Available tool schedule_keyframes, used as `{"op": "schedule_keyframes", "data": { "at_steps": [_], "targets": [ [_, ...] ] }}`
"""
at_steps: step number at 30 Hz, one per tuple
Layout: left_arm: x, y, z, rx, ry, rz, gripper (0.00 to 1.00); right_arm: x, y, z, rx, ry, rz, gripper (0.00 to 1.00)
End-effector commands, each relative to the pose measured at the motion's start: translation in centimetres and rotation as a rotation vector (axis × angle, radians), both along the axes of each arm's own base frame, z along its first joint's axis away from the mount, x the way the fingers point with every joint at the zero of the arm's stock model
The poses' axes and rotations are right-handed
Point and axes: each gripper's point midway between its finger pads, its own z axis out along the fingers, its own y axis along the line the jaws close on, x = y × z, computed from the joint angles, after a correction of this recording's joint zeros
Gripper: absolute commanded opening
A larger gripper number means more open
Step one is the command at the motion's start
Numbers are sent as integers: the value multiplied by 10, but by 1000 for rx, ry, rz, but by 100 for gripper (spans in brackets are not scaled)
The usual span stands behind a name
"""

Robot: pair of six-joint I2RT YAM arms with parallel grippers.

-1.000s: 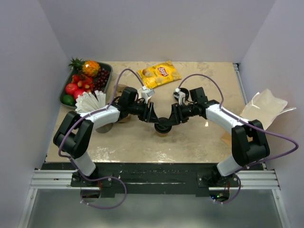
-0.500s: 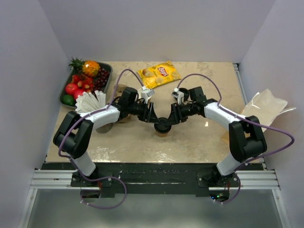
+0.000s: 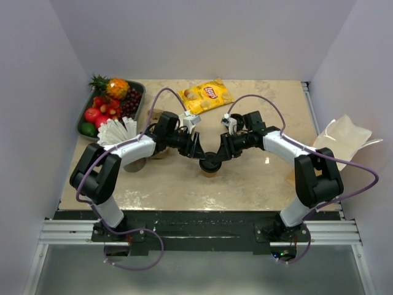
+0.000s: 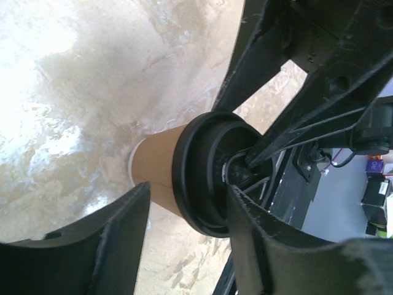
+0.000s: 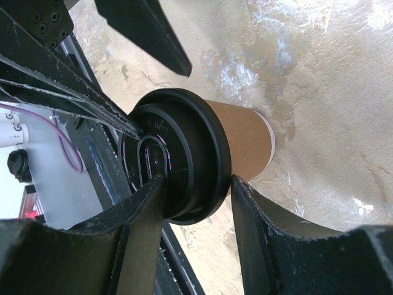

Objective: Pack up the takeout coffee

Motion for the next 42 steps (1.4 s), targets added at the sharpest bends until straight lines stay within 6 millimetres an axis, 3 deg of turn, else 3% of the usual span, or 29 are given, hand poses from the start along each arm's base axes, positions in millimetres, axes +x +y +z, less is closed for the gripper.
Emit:
{"op": "schedule_keyframes", "data": {
  "at_steps": [1,8,12,17,21,26,33,42],
  "targets": [
    [1,4,-3,24,-43,-32,63,-2,-20,-38,-169,-17,0,48],
    [-19,7,0,-55,59,-48,64,-1,-20,-37,-169,-18,-7,48],
    [-20,10,8,-103,44,-57,64,0,-20,-37,-170,-17,-4,48],
    [-16,10,-2,-88,63,-24,64,-1,-19,-38,-164,-13,-9,48],
    [-10,20,-33,18,95,50,64,0,-20,-39,-170,-17,-10,49],
    [-17,35,-66,150,89,75,62,0,-20,-39,-174,-22,-15,49],
    [-18,54,-96,291,91,111,61,1,-21,-38,-178,-22,-24,49],
    [-37,73,-140,417,189,131,61,2,-25,-39,-205,-32,-35,50]
  ]
}}
